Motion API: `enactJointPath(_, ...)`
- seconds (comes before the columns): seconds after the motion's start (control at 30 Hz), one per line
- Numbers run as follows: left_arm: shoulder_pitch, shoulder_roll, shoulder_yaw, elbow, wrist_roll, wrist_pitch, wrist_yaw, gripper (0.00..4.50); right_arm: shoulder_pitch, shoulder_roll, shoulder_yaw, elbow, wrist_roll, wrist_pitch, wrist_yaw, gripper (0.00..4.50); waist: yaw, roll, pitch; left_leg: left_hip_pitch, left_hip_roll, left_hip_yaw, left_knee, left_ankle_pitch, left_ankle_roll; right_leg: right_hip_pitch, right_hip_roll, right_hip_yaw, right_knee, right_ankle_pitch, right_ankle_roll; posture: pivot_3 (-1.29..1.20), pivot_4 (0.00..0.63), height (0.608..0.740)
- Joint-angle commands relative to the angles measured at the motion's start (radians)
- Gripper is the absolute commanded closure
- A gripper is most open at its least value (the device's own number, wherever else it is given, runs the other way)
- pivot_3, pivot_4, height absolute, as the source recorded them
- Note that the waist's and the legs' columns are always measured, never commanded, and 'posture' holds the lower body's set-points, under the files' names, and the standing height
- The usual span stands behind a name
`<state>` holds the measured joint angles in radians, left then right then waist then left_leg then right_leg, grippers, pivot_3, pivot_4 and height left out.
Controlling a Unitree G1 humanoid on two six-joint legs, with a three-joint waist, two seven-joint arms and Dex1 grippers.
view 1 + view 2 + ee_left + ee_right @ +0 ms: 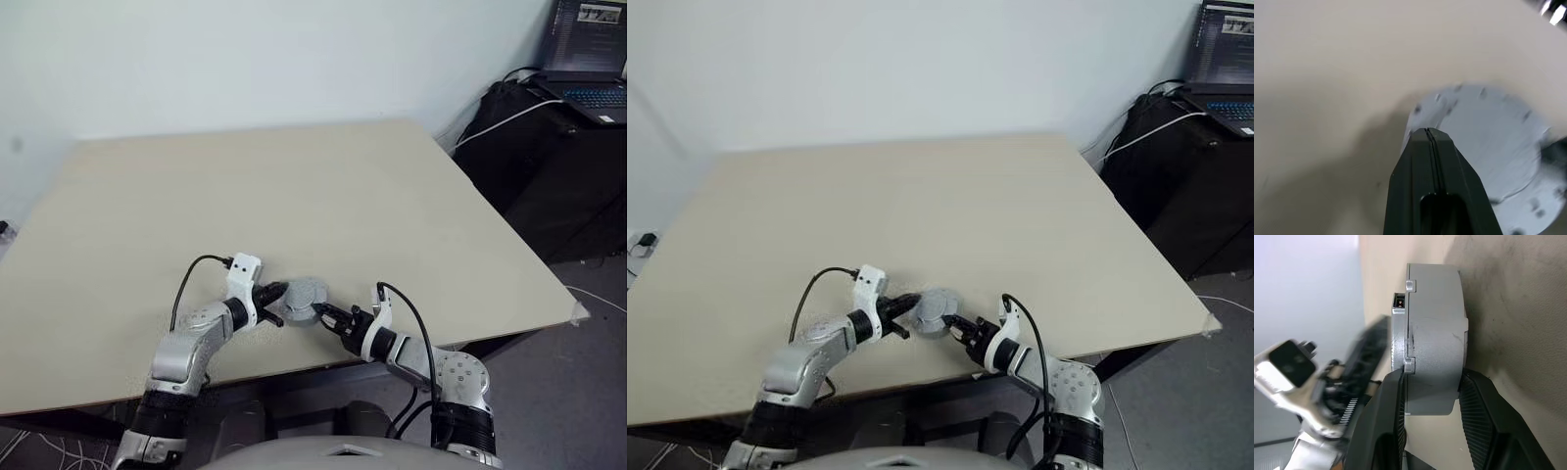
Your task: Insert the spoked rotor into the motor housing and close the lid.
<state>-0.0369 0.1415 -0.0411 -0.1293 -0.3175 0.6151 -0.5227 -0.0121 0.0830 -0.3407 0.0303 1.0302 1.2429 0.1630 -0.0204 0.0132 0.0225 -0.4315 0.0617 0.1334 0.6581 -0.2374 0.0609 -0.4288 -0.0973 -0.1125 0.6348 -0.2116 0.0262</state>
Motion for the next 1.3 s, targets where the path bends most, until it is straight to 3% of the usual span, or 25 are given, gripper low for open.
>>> enactJointPath(0.03,0.032,-0.045,0.097,-0.111,-0.084,-0.083,0.034,4.5,-0.004,0.055,0.007,-0.05,0.059,-0.017,0.005,3.24,-0.002,0.0,0.0,0.0,0.0,0.0,0.0,0.0,0.0,0.0,0.0,0.0,0.0,0.0,0.0,0.0,0.0,0.74)
enactJointPath(0.23,0.167,-0.152,0.238,-0.211,-0.364,-0.023,0.057,4.5,-0.024,0.051,-0.018,-0.074,0.133,-0.031,0.006,3.24,-0.002,0.0,0.001,-0.001,0.0,0.0,-0.001,0.0,0.0,0.001,0.002,-0.001,-0.003,0.0,0.001,0.0,0.0,0.74)
enactJointPath(0.53,0.375,-0.268,0.212,-0.211,-0.582,0.097,0.148,4.5,-0.101,0.051,-0.022,-0.111,0.247,-0.088,-0.067,3.24,-0.003,0.0,0.007,-0.002,-0.001,0.0,0.001,-0.002,0.003,0.002,0.002,-0.001,-0.006,0.002,0.004,0.0,0.0,0.74)
enactJointPath(0.87,0.43,-0.334,0.18,-0.207,-0.91,0.09,0.157,1.3,-0.11,0.032,0.053,-0.136,0.33,-0.093,-0.125,3.24,-0.006,0.001,0.011,-0.004,-0.001,0.0,0.0,-0.002,0.003,0.0,0.003,-0.001,-0.008,0.002,0.003,0.0,0.0,0.74)
enactJointPath(1.0,0.449,-0.335,0.144,-0.199,-0.972,0.063,0.168,0.03,-0.095,0.026,0.074,-0.14,0.348,-0.097,-0.138,3.24,-0.006,0.0,0.011,-0.004,-0.001,0.0,0.001,-0.003,0.004,0.001,0.003,-0.001,-0.008,0.002,0.004,0.0,0.0,0.74)
enactJointPath(1.3,0.45,-0.325,0.082,-0.174,-1.005,-0.019,0.182,0.03,-0.064,0.012,0.132,-0.156,0.413,-0.075,-0.178,3.24,-0.006,0.0,0.011,-0.004,-0.001,0.0,0.002,-0.003,0.004,0.001,0.003,-0.001,-0.008,0.003,0.004,0.0,0.0,0.74)
